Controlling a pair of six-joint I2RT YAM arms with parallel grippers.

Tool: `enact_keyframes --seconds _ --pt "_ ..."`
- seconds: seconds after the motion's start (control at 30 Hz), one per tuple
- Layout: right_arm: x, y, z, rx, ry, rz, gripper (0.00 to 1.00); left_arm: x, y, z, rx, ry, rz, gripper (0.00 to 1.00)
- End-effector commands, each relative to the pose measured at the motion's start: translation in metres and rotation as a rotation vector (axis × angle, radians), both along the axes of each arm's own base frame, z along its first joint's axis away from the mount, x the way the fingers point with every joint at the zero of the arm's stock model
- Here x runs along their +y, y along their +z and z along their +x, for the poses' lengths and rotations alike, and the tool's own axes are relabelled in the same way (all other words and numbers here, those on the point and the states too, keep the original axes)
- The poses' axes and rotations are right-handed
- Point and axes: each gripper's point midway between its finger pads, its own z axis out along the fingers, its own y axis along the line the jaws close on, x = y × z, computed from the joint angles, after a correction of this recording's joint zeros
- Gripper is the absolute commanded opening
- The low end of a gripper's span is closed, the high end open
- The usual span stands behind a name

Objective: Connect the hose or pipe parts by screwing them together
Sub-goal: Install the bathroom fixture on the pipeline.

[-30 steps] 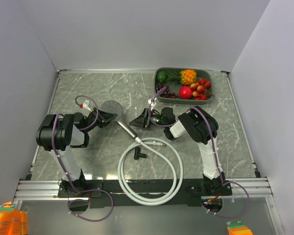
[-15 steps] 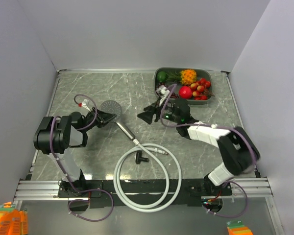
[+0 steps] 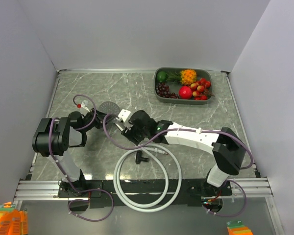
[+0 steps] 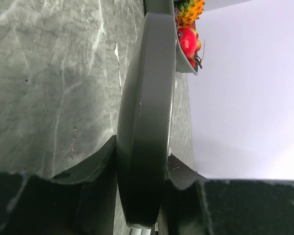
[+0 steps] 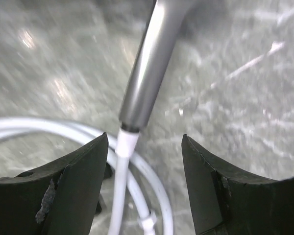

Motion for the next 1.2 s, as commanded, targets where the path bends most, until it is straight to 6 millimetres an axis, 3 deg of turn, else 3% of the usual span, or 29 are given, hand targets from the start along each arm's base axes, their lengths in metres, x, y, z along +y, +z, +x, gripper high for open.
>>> enact_keyframes --seconds 0.0,0.23,0.37,0.83,1.0,1.07,1.1,1.17 --pt "-0.010 0.004 0.005 -0.073 -0.060 -0.169 0.69 0.002 0.025 0.009 -0.103 -0.006 0.007 0.01" --pt "0.011 -0.025 -0.012 0.023 -0.027 -0.160 0.69 0.002 0.027 0.009 -0.109 -0.004 0.004 0.01" --pt "0.013 -0.039 -0.014 0.059 -0.042 -0.182 0.67 0.002 0.027 0.009 -0.108 -0.004 0.003 0.01" --pt "0.018 -0.059 -0.018 0.089 -0.083 -0.172 0.43 0.002 0.028 0.008 -0.112 -0.006 -0.003 0.01" --pt "0.024 -0.048 -0.008 0.121 -0.078 -0.041 0.37 -0.001 0.028 0.005 -0.110 -0.024 -0.015 0.01" --pt "0.026 -0.040 -0.015 0.181 -0.024 0.045 0.35 -0.002 0.028 0.005 -0.111 -0.030 -0.018 0.01" --pt "0.028 -0.030 -0.004 0.197 -0.038 0.124 0.33 -0.003 0.027 0.003 -0.108 -0.039 -0.020 0.01" --pt "0.031 -0.021 -0.013 0.272 0.023 0.224 0.32 -0.004 0.027 0.003 -0.103 -0.049 -0.028 0.01"
